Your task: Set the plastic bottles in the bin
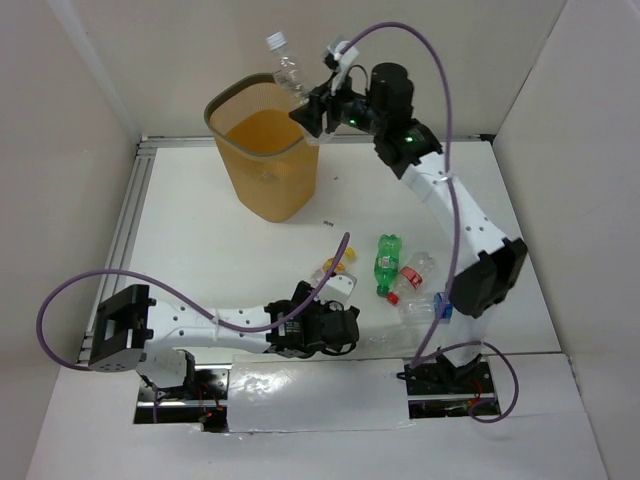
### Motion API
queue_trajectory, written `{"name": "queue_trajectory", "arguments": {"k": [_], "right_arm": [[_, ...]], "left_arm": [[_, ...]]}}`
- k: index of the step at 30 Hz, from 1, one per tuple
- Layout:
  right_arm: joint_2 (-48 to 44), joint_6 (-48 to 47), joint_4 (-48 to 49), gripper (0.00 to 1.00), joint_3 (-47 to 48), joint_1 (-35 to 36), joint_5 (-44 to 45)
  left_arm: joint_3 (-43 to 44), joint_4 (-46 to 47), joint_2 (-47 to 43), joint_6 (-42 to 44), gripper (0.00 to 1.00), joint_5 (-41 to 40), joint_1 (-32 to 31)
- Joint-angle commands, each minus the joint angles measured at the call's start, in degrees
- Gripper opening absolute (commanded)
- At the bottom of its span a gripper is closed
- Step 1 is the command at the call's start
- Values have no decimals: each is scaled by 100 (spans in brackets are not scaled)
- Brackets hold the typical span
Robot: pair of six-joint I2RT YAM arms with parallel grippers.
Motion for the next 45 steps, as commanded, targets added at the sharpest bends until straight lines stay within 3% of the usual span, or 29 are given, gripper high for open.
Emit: {"name": "queue_trajectory", "arguments": {"k": [1, 7, 10, 11, 13, 23, 25, 26, 27, 28, 30, 31, 32, 35, 36, 37, 41, 45], "right_arm": [[726, 343, 950, 41, 850, 233, 392], [1528, 257, 944, 49, 1634, 392, 446], [1827, 204, 883, 74, 1793, 392, 559], [1828, 152, 883, 89, 1793, 444, 560], [1915, 91, 830, 100, 1793, 444, 621], [1503, 397, 602, 100, 2206, -108, 630], [1118, 599, 444, 93, 1962, -538, 630], [968, 600, 173, 85, 1829, -723, 630], [801, 678, 23, 52, 1663, -1133, 543], [643, 679, -144, 35, 1209, -1346, 273], [203, 504, -855, 11, 741, -1786, -132], [80, 294, -1136, 8, 503, -2197, -343], [-43, 127, -1426, 11, -82, -2419, -850], [-571, -862, -2534, 36, -1461, -3060, -1670], [-894, -1120, -2902, 51, -1851, -3167, -1751], [-1071, -1358, -3053, 58, -2229, -3264, -1752], [-2038, -2090, -3152, 71, -4064, -3729, -1699], [-2995, -2361, -3204, 79, -4833, -4012, -1699]], "left_arm": [[-80, -297, -105, -719, 99, -373, -201], [-133, -421, -105, -1046, 99, -426, -395], [-133, -535, -44, -1046, 99, -488, -395], [-133, -535, -43, -1046, 99, -549, -395], [-72, -535, 18, -1046, 99, -601, -395], [561, -422, 396, -125, 99, -954, -176], [614, 50, 396, 410, 99, -884, 78], [614, 245, 396, 613, 99, -822, 175], [614, 421, 396, 998, 99, -691, 272], [614, 580, 396, 1167, 99, -629, 464], [754, 757, 518, 1387, 99, -506, 676], [902, 757, 597, 1536, 99, -375, 790], [965, 757, 677, 1642, 99, -321, 948], [1193, 924, 1036, 2089, 99, -198, 1142], [1263, 985, 1142, 2187, 99, -93, 1282], [1334, 985, 1248, 2266, 99, -31, 1379], [1537, 1178, 1679, 2548, 99, 355, 1819], [1598, 1179, 2039, 2671, 99, 592, 2250]]}}
